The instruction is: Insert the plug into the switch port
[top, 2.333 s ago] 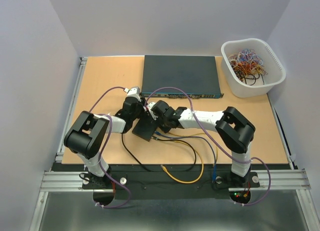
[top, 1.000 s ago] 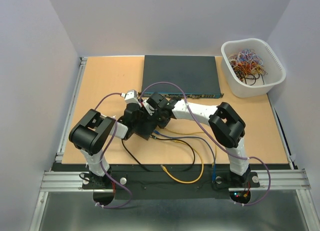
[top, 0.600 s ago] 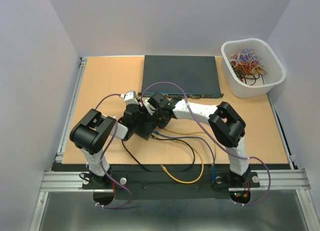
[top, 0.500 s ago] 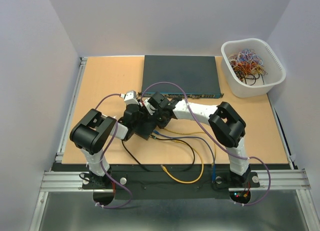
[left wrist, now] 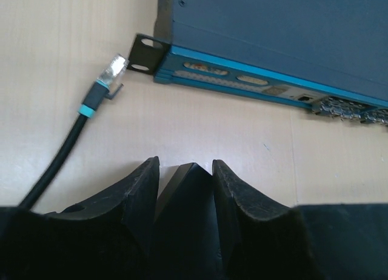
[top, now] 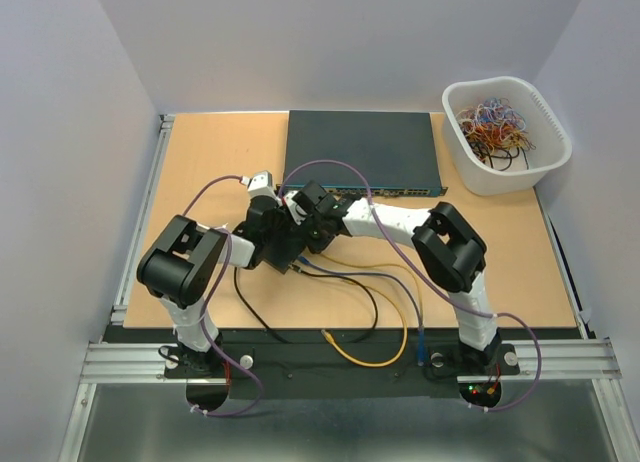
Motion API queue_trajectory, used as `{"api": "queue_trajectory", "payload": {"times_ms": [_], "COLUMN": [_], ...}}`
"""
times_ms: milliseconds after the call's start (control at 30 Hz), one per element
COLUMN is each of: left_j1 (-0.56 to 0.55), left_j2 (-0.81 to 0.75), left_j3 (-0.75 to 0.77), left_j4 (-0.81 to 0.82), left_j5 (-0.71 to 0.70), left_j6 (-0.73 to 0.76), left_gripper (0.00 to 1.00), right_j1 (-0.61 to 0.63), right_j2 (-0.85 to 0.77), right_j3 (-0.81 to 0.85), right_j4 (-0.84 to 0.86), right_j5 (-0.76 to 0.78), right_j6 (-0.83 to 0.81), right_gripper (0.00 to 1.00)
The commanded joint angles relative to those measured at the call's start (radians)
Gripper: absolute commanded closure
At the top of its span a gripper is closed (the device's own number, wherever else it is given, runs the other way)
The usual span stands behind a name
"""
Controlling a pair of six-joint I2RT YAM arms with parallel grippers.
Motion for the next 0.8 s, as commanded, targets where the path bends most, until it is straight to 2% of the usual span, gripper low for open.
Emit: {"api": "queue_trajectory", "payload": {"times_ms": [0, 200, 300, 400, 600, 767], "left_j1": [-0.031, 0.032, 0.053, 0.066, 0.102, 0.159], "left_j2": [0.008, -0.026, -0.039, -0.051, -0.078, -0.118], "left_j3": [-0.015, 0.004, 0.011, 0.017, 0.050, 0.097], "left_j4": [-0.268, -0.322, -0.330, -0.336, -0.388, -0.440], "left_j5": [0.317, 0.314, 0.326, 0.334, 0.328, 0.317], "left_j6": [-0.013, 0.007, 0.009, 0.009, 0.022, 0.048], "left_gripper": [0.51, 0.51, 0.51, 0.51, 0.50, 0.50], "right_j1": [0.015, 0.015, 0.015, 0.015, 0.015, 0.015], "right_j2": [0.067, 0.105, 0.084, 0.035, -0.100, -0.218], "right_j3": [0.134, 0.141, 0.108, 0.032, -0.082, -0.155], "right_j4": [0.623, 0.612, 0.611, 0.604, 0.585, 0.551], "right_j5": [-0.021, 0.028, 0.059, 0.085, 0.166, 0.221], "right_j6": [0.019, 0.019, 0.017, 0.013, -0.004, -0.007], "right_gripper": [1.00, 0.98, 0.89, 0.70, 0.43, 0.34]}}
